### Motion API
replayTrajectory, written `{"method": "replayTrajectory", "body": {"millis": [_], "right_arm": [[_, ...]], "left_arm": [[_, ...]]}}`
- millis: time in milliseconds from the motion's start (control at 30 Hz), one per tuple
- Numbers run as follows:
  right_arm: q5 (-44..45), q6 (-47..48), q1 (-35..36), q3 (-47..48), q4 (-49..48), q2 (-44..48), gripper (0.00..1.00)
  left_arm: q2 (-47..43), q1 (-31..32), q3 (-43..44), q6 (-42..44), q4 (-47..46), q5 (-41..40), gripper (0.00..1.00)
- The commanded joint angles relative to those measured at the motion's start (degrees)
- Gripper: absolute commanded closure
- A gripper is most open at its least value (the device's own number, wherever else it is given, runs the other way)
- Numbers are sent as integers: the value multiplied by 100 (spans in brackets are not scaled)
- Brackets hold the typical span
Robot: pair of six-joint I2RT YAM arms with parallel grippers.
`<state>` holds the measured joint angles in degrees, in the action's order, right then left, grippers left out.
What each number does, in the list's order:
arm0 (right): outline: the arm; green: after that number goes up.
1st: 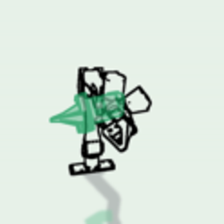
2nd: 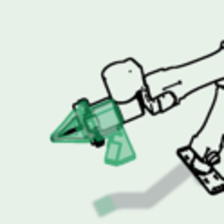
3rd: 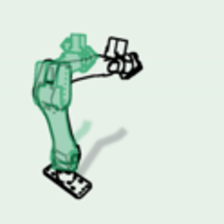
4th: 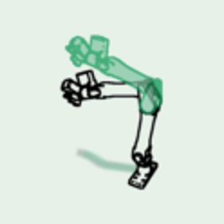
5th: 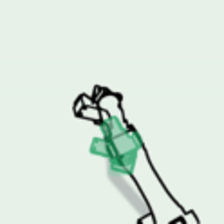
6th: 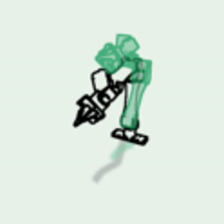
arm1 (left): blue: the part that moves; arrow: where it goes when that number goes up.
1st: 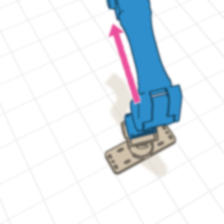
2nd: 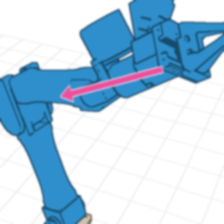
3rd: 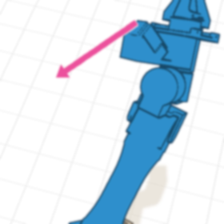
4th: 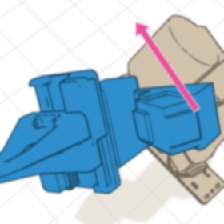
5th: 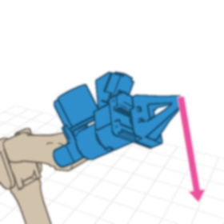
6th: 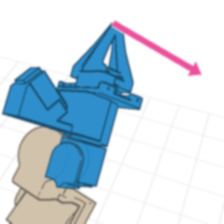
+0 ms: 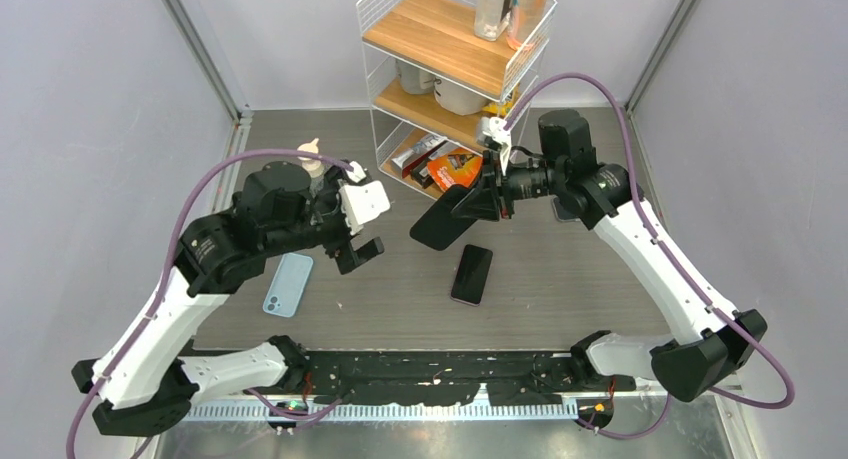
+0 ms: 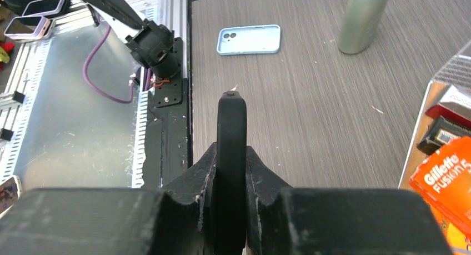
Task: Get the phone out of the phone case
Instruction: Adjust the phone.
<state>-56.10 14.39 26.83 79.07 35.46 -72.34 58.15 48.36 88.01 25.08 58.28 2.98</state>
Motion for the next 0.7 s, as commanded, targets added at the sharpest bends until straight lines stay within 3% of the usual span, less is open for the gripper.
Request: {"method": "replayTrajectory", "body": {"millis": [0, 300, 467, 567, 667], "right_arm": [[-391, -154, 193, 88, -594, 329, 94], [-816, -845, 531, -280, -1749, 370, 94], [-947, -1284, 648, -378, -2403, 338, 94], [-978, -1339, 689, -364, -2490, 295, 94], [-997, -1395, 700, -372, -2602, 230, 94]], "left_arm": [[31, -416, -268, -821, -226, 2133, 0], [158, -1245, -1292, -1511, -1985, 4052, 3], [186, -1358, -1818, -1841, -2761, 4441, 7], [163, -1358, -2178, -1995, -3157, 4714, 14], [141, -1358, -2446, -2179, -3557, 4934, 29]]}}
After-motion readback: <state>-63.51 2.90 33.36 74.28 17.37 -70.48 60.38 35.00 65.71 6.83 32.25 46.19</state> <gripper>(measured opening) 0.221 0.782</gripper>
